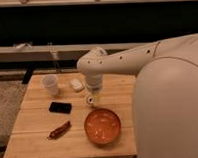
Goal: Knock the bottle over
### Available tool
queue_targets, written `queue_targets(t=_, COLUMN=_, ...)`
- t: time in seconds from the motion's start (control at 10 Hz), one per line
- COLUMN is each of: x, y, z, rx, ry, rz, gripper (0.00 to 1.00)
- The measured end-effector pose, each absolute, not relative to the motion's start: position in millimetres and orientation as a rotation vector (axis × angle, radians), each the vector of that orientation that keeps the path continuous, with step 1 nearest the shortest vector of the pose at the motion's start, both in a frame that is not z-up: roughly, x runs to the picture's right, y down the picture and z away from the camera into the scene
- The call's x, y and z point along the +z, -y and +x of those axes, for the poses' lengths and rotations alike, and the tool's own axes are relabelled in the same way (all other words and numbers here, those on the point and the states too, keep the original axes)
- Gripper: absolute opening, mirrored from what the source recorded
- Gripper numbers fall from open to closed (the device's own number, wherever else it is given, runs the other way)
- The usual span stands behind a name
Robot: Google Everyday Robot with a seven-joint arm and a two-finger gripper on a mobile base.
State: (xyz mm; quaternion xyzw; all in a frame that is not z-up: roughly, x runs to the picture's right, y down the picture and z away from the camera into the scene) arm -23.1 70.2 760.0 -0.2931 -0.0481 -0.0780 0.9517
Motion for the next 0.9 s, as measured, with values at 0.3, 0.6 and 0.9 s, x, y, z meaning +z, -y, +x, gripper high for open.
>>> queue_targets(t=0.3, x=750, y=-70, z=-22, rx=-0.165, ry=0.124, rz=-0.581, gripper=0.7)
queue_targets(t=0.6, x=743, y=-68, z=-21, rx=-0.159, ry=0.215, rz=-0.578, gripper=0.7)
queue_targets(t=0.9, x=741, y=-68, z=-20, rx=-0.154, ry=0.244, rz=-0.576, gripper=0.7)
